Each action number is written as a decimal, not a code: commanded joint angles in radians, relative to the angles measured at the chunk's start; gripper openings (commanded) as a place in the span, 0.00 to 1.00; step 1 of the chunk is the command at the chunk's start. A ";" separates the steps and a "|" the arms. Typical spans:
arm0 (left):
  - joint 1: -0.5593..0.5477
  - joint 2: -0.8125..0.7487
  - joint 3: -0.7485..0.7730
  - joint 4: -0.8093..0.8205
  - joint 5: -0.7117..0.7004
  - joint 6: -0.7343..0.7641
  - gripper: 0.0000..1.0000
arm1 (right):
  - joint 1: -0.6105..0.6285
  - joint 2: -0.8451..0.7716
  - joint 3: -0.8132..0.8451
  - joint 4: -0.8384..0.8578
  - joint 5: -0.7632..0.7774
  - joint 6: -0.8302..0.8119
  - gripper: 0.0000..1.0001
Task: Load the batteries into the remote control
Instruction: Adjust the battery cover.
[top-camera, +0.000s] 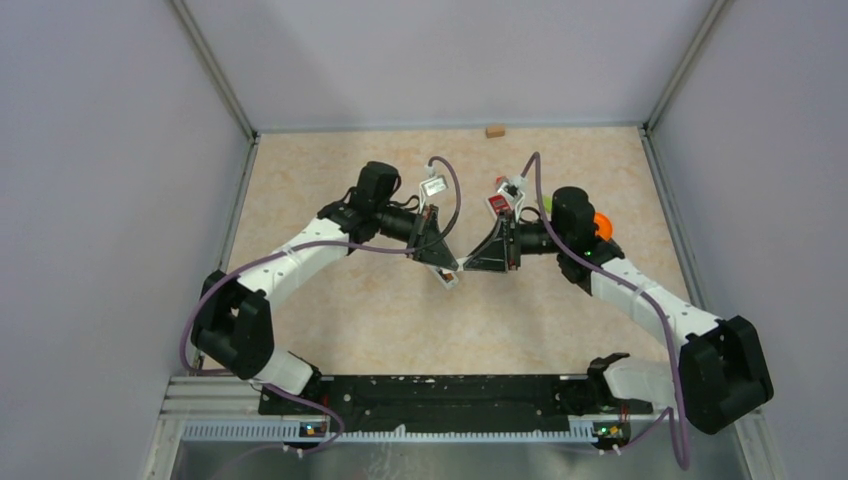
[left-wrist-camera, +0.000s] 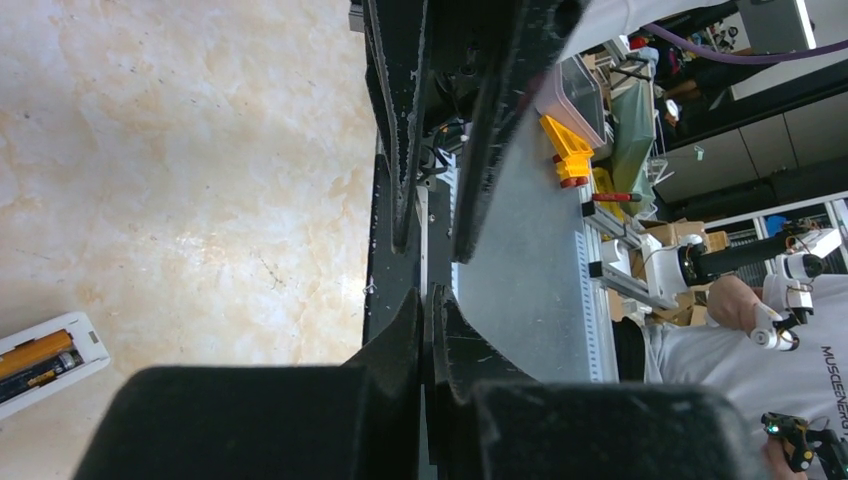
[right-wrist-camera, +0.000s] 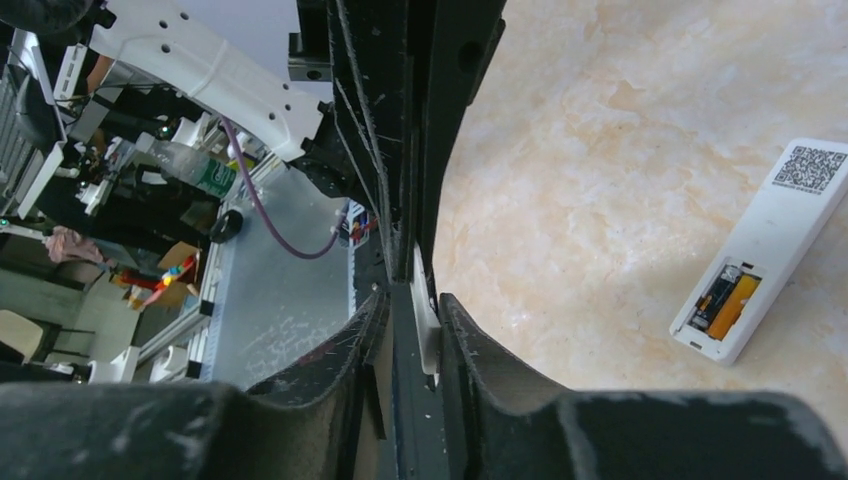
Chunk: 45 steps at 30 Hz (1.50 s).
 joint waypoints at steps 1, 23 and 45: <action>0.004 -0.039 -0.008 0.010 0.022 0.021 0.00 | 0.010 -0.028 -0.019 0.070 -0.053 0.007 0.21; 0.320 -0.011 -0.186 0.092 -0.784 -0.434 0.99 | 0.193 0.142 -0.124 0.020 0.555 0.185 0.00; 0.324 0.108 -0.270 0.234 -0.809 -0.540 0.90 | 0.214 0.347 -0.004 -0.149 0.890 0.336 0.00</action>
